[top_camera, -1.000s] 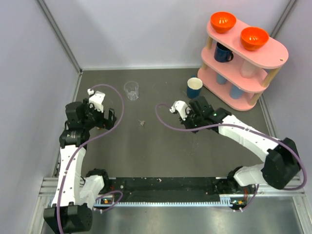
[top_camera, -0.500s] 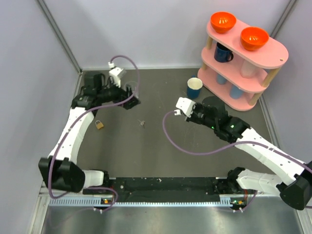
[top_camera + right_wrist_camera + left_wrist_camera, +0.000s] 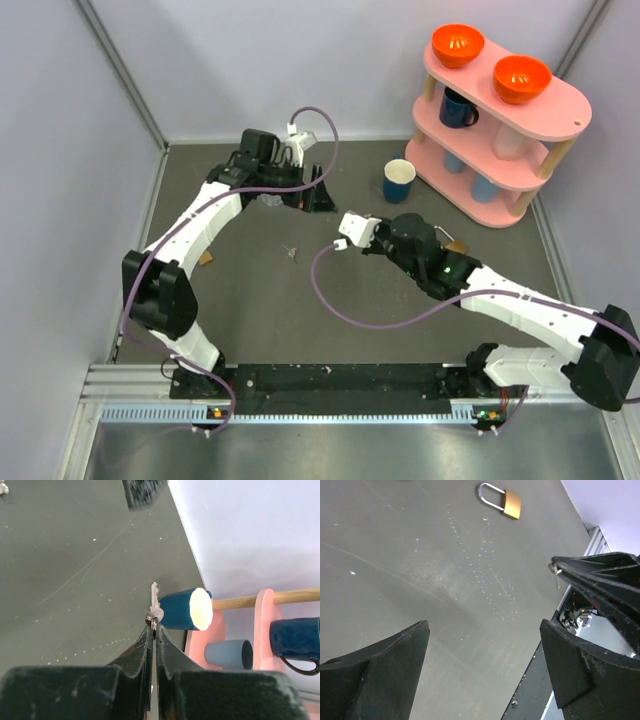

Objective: Unlock with the key

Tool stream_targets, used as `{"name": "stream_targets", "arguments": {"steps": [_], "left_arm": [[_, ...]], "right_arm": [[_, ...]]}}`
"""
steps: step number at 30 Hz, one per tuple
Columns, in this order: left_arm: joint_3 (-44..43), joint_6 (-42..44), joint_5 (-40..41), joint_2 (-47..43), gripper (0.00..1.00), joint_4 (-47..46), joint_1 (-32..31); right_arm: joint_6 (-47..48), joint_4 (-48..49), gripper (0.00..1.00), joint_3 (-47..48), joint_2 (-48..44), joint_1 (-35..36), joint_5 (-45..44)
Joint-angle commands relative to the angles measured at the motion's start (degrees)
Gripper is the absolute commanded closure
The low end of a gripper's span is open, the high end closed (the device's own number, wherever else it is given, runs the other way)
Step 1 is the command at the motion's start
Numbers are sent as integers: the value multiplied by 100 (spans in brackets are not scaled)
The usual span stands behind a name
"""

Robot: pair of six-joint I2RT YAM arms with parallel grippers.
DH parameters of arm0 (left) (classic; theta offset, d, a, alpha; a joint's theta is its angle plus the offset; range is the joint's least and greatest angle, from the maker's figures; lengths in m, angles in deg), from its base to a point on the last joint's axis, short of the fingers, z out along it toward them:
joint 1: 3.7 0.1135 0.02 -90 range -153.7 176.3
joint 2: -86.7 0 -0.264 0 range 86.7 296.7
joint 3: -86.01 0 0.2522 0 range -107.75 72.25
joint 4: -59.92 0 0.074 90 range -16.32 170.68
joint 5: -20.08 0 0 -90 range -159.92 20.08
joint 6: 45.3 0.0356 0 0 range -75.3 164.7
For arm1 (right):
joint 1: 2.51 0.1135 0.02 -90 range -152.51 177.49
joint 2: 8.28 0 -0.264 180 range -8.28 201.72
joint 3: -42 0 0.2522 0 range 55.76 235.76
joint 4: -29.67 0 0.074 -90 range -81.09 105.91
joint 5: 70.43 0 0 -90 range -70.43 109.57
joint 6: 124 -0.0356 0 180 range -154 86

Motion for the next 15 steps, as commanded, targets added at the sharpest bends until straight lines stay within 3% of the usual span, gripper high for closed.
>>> {"name": "stream_targets", "arguments": {"steps": [1,15], "left_arm": [[-288,-256,52,42,4,-187,-214],[-16,-388,-53,-81,18,-494,-451]], "right_arm": [[-19,498,100,82,102,291,-245],[-10,665,100,345,629,748,-736]]}}
